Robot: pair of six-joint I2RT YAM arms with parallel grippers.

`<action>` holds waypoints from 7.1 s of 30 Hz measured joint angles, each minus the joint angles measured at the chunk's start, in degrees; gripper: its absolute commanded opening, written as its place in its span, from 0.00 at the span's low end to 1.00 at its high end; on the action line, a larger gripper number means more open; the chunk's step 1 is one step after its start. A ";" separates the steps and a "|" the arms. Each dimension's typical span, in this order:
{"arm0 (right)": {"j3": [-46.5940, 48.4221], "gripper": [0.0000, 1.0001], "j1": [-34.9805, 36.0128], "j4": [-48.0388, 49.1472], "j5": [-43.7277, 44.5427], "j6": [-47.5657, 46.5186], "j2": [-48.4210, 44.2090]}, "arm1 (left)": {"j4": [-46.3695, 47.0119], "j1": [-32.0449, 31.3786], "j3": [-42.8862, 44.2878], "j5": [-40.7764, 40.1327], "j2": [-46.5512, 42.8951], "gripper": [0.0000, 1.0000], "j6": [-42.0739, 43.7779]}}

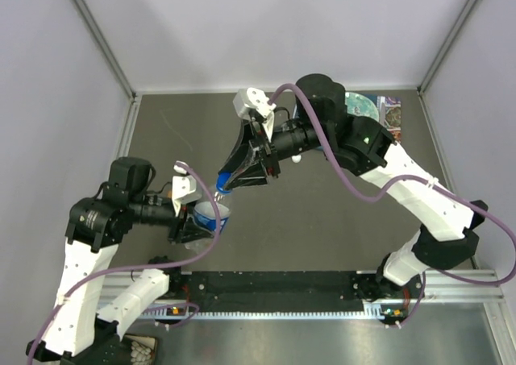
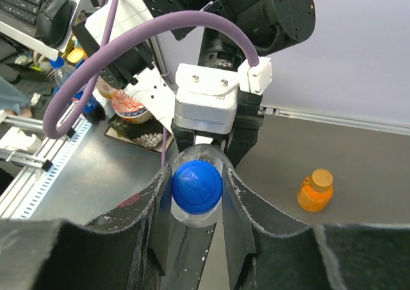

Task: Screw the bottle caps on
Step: Screw the bottle cap onto the plastic bottle.

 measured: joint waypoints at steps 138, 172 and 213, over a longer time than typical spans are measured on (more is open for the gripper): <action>-12.37 0.00 -5.99 -0.83 0.02 -10.14 -15.80 | 8.13 -1.70 3.30 9.27 3.98 0.07 1.03; 5.99 0.00 -5.05 -28.89 -5.60 -35.50 -6.62 | 1.16 -14.56 7.13 7.39 16.76 0.03 5.99; 4.98 0.00 -5.62 -16.35 -15.04 -23.45 -5.09 | 5.55 -14.86 11.74 -1.16 11.02 0.00 -2.01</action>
